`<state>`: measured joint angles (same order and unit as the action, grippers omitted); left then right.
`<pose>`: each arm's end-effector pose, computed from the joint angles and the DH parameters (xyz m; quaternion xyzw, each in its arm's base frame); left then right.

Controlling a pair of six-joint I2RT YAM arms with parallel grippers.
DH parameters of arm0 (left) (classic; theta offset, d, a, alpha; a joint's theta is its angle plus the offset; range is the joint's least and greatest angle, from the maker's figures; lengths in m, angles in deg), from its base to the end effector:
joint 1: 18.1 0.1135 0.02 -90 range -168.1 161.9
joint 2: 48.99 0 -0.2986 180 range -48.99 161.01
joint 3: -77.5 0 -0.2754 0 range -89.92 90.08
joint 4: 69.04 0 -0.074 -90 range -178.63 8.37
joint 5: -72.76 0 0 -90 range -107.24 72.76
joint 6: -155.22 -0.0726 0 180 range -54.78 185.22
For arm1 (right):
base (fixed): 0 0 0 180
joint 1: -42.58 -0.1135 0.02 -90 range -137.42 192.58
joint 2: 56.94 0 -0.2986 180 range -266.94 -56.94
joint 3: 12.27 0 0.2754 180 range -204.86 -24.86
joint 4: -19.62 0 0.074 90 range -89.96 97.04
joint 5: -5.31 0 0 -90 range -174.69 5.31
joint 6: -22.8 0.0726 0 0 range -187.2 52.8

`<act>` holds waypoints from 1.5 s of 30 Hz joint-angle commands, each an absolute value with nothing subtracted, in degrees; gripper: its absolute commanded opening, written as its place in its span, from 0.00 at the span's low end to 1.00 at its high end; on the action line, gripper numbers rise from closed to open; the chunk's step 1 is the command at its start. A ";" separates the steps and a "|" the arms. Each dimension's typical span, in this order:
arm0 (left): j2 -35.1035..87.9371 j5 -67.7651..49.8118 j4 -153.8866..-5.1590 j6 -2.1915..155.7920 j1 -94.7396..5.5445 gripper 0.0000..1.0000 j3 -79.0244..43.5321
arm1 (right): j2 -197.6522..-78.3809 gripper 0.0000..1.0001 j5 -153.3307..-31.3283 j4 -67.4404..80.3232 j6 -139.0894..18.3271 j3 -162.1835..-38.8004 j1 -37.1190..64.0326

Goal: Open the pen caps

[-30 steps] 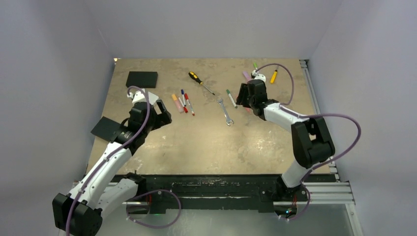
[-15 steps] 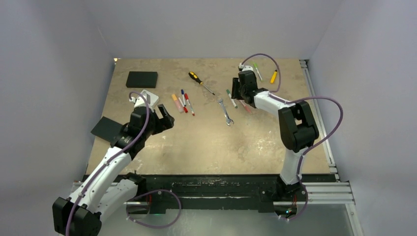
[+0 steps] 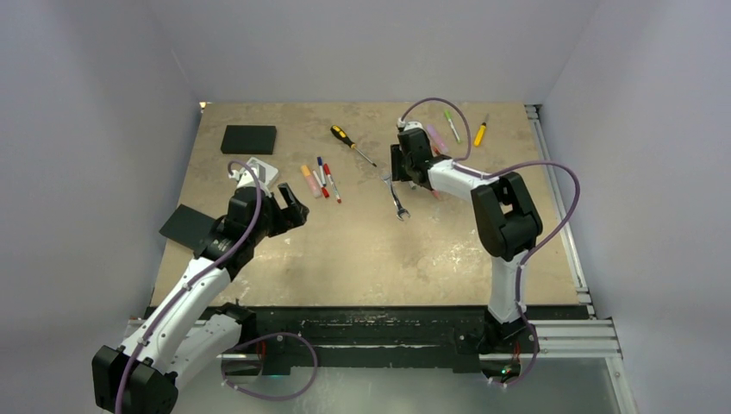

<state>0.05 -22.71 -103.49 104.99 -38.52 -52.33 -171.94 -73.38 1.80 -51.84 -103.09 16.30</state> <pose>0.2103 -0.0709 0.2641 -0.1701 0.8628 -0.2014 0.4313 0.4594 0.2110 0.1742 -0.0466 0.9088 0.0597 0.4103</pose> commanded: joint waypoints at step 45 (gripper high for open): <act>-1.80 -25.55 -103.90 107.93 -38.75 0.81 -50.32 | -165.10 0.00 -69.90 4.11 -48.87 -101.98 16.57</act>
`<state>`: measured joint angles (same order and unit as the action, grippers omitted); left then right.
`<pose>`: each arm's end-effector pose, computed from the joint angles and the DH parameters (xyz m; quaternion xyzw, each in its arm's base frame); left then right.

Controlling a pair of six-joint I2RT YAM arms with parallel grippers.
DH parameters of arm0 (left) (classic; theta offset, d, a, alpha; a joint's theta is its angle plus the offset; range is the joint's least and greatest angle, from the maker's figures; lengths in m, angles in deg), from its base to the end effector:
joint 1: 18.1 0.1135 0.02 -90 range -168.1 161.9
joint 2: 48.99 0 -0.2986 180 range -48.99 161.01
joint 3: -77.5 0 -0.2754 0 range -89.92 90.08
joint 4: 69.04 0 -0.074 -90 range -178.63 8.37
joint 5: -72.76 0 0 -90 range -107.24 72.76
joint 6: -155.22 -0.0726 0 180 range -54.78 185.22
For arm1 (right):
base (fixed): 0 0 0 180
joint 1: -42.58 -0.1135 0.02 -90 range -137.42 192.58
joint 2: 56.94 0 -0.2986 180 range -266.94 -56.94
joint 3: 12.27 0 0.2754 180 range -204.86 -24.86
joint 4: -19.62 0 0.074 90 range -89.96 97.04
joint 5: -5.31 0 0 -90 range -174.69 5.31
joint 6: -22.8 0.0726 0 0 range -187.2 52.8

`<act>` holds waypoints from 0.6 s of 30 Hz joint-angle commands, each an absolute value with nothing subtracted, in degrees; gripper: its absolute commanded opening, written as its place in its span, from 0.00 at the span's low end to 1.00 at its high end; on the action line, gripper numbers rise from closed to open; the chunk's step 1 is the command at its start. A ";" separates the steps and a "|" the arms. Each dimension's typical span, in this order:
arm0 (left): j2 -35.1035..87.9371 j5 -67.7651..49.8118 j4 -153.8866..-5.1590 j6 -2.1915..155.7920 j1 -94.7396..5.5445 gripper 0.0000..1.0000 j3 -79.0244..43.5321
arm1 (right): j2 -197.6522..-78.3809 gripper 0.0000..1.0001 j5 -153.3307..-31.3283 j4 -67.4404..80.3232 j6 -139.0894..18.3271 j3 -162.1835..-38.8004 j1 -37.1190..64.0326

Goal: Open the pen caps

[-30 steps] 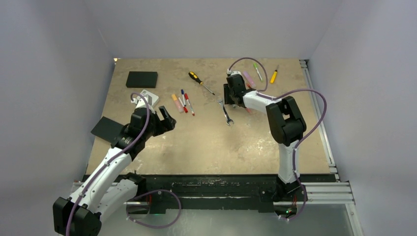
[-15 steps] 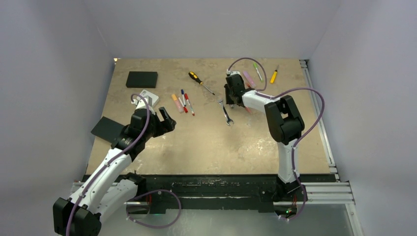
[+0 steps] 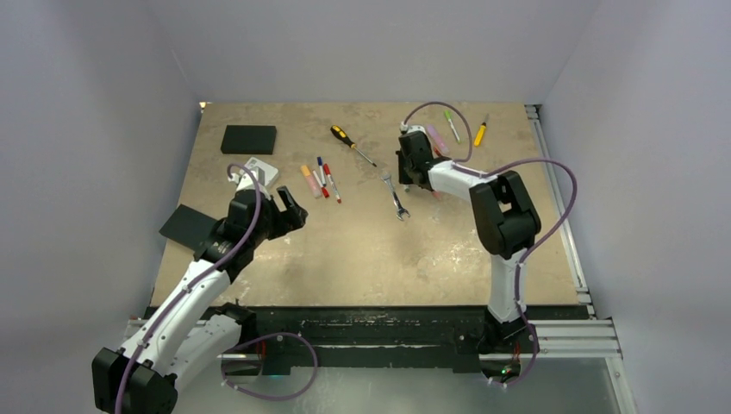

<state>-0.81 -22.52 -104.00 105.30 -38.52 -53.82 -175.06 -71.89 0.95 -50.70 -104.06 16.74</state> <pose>0.2056 -0.0694 0.2557 -0.1720 0.8672 -0.1993 0.4226 0.4660 0.2078 0.1523 -0.0322 0.9185 0.0413 0.3918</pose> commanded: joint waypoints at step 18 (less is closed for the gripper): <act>7.30 8.28 -43.55 118.66 -39.46 0.99 -55.19 | -115.08 0.00 -110.30 37.32 -38.26 -60.35 13.37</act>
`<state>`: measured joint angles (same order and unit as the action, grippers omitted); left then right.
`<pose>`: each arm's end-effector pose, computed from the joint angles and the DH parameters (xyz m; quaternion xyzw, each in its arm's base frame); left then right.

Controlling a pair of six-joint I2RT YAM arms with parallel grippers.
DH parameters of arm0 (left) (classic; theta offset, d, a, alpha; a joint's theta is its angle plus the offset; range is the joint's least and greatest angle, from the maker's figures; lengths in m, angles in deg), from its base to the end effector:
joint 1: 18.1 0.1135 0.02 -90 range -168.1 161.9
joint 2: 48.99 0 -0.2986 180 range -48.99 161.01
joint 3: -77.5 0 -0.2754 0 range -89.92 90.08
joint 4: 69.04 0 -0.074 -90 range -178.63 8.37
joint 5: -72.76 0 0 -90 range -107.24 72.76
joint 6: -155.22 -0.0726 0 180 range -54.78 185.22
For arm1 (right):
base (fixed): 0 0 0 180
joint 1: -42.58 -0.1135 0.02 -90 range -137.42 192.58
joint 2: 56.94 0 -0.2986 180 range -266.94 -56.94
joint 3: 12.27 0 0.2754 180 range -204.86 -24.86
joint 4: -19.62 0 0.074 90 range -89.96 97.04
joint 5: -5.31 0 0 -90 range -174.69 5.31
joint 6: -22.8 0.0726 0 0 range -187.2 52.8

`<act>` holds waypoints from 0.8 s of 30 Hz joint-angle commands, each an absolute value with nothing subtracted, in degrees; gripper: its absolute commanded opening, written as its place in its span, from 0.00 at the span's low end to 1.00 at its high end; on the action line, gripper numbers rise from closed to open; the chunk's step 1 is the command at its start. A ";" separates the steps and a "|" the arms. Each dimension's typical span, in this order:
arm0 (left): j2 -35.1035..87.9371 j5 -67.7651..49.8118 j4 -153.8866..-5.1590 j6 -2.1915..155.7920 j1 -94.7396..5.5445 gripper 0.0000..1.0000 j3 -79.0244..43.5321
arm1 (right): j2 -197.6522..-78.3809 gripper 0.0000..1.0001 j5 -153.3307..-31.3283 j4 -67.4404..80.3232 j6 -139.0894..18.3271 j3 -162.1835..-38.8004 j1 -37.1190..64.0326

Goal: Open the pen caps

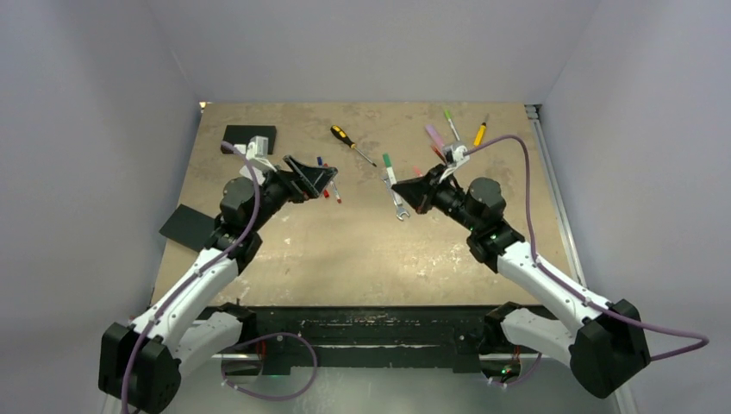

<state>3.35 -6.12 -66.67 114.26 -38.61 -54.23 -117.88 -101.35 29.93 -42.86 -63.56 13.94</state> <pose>0.2362 -0.1033 0.3260 -0.1106 0.7088 -0.4525 0.5298 0.2445 0.1573 0.3300 -0.1291 0.6913 0.4050 0.5844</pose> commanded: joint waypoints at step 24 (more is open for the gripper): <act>22.50 15.70 -46.77 112.78 -49.53 0.51 -43.24 | -122.68 0.00 -116.90 62.10 -25.43 -54.45 10.78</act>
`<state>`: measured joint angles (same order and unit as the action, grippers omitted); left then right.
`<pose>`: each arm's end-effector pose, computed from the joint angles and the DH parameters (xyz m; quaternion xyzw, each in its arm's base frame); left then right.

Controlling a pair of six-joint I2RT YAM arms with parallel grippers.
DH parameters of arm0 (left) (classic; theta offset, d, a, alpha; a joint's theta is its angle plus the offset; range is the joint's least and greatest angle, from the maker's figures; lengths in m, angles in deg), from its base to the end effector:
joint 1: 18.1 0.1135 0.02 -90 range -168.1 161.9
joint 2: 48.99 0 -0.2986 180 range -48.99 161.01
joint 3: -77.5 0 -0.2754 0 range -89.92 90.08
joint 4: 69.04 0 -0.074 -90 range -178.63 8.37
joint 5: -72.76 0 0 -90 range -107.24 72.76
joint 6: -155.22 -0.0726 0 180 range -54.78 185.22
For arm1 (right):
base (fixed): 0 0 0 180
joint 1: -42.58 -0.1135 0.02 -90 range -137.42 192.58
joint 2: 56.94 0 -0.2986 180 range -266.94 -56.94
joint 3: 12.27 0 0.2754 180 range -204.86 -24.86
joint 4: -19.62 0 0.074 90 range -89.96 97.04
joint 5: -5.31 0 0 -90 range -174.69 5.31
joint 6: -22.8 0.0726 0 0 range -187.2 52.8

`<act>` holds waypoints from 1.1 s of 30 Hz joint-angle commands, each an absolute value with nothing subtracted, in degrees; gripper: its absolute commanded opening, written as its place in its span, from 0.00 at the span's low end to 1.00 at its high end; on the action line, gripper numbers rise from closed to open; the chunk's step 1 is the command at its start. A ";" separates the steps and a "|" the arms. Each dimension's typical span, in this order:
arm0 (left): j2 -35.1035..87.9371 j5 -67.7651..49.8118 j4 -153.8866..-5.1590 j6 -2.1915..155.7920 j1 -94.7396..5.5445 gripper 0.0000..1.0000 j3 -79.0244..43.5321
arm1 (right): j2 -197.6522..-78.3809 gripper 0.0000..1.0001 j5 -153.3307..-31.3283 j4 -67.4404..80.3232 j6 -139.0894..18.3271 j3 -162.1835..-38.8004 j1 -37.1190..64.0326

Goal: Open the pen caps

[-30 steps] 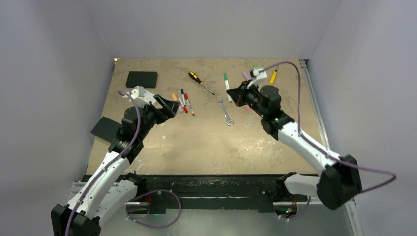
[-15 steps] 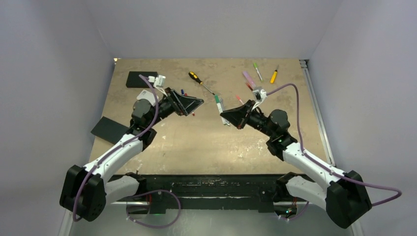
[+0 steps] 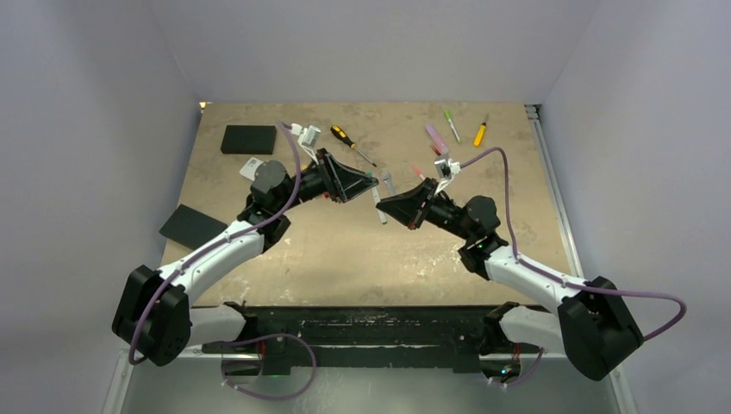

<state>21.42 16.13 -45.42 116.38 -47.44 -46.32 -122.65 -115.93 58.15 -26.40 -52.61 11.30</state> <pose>0.2591 -0.1914 0.3491 0.0977 0.6499 -0.6137 0.4375 0.2185 0.1768 0.2986 -0.1606 0.6139 0.5792 0.5117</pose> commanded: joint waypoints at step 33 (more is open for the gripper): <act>20.97 12.20 -43.13 114.00 -51.23 0.00 -44.82 | -119.28 0.00 -115.44 56.64 -28.26 -53.69 10.33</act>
